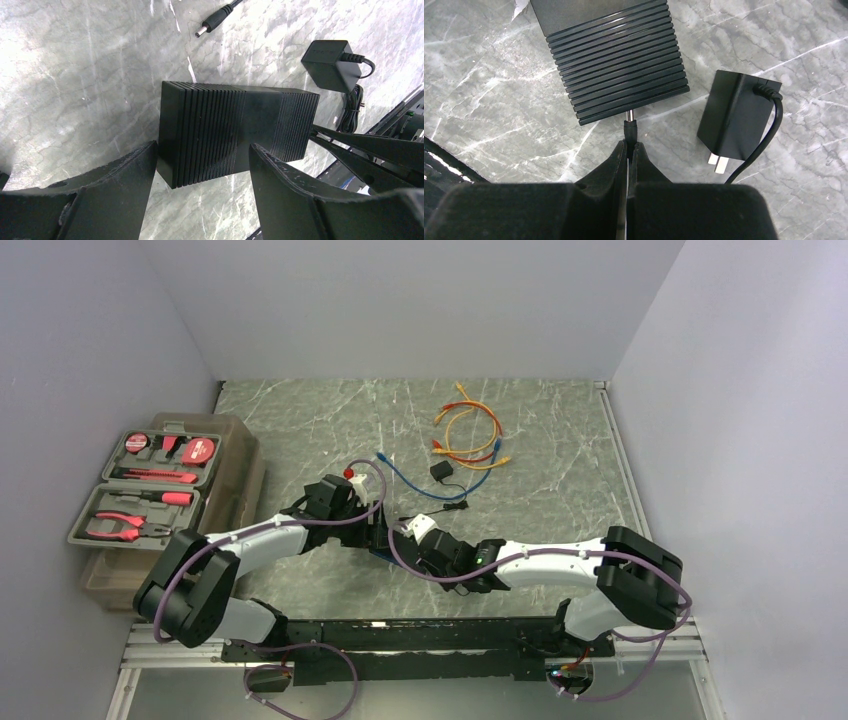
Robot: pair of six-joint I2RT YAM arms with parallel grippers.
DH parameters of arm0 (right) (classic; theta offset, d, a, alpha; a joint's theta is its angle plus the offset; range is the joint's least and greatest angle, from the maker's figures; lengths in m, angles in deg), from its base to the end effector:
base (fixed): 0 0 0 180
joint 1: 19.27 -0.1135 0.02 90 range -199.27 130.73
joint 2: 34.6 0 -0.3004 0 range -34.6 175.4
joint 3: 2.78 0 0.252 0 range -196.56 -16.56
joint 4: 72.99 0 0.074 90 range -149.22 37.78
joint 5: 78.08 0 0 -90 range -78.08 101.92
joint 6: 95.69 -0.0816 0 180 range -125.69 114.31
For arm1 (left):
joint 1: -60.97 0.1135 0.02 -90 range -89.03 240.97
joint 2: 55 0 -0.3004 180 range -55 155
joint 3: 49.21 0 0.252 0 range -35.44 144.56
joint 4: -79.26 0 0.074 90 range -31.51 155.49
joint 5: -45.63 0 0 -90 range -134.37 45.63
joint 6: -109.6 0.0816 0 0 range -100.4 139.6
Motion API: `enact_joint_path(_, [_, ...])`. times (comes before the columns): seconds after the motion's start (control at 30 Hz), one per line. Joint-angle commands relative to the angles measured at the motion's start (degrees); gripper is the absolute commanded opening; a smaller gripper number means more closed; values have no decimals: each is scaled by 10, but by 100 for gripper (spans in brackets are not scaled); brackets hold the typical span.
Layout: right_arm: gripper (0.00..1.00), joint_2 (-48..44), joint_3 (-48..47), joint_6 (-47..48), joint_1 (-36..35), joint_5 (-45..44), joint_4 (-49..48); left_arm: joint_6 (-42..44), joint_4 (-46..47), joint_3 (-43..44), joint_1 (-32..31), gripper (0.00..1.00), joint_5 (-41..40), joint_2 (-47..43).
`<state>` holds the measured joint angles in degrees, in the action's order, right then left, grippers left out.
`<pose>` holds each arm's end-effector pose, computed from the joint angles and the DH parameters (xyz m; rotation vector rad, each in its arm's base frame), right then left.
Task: Insert the plug into the switch port
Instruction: Insert the connector into the switch port.
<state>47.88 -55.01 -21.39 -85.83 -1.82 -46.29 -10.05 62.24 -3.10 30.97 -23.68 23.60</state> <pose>0.1299 0.2510 0.1559 -1.0093 2.3344 0.2654 0.2201 -0.1604 0.1583 0.1805 2.5636 -0.8764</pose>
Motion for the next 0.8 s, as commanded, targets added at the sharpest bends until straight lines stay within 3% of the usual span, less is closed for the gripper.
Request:
enact_joint_path(0.0, [0, -18, -18, 11, -2, -19, -17, 1, 24, 4, 2, 73, 17, 6])
enact_joint_path(0.63, [0, 1, -24, 43, -15, -6, -38, 11, 27, 5, 2, 68, 26, 22])
enact_joint_path(0.77, [0, 1, -20, 56, -15, -14, -57, 15, 28, 5, 2, 63, 34, 29])
